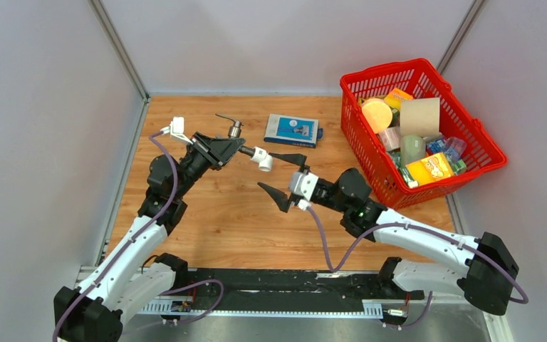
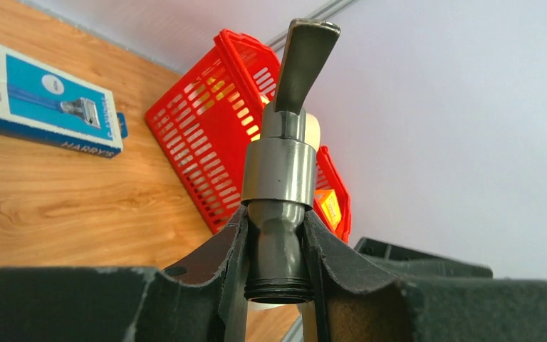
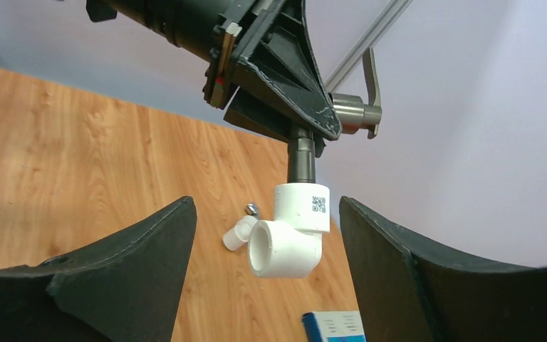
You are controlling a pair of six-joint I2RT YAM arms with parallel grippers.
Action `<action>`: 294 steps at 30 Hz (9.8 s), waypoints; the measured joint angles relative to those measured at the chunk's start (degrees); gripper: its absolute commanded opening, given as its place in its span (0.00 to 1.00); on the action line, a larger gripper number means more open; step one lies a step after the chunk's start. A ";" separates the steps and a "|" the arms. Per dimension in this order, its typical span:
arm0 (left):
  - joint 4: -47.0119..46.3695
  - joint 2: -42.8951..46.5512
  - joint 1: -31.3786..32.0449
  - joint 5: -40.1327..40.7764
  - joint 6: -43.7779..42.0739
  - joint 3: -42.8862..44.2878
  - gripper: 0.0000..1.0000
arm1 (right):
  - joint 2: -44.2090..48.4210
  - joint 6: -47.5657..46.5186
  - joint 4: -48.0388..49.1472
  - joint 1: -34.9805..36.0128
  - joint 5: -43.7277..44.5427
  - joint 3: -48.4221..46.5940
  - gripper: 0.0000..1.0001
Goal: Install the water faucets
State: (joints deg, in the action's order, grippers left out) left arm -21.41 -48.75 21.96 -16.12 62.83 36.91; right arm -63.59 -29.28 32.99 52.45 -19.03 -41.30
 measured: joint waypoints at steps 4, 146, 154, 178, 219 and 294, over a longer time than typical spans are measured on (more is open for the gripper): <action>1.18 -0.02 0.00 0.48 2.58 0.09 0.00 | -0.74 -9.51 0.81 5.29 7.06 0.70 0.80; 9.20 1.64 0.13 3.82 -1.09 3.80 0.00 | -4.79 -17.25 1.07 8.66 11.21 -2.45 0.80; 10.05 1.66 0.13 3.91 2.84 3.82 0.00 | -11.93 -30.64 8.02 12.37 23.54 -0.22 0.77; 9.92 1.03 -0.26 -7.58 -15.98 11.28 0.00 | -12.76 -25.29 5.40 9.62 26.38 -6.38 0.00; 9.81 -0.85 -0.07 -8.81 -18.67 7.58 0.00 | 0.66 7.04 -1.86 -5.73 -8.79 -3.76 0.79; 6.95 -2.16 0.04 2.78 -6.27 4.90 0.00 | -2.43 -0.31 2.16 2.03 -0.55 -1.07 0.79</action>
State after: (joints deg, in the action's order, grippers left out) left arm -14.46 -50.92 22.00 -13.34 56.55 41.80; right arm -66.02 -29.58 35.16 54.48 -19.57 -42.37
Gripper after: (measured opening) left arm 0.335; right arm 0.782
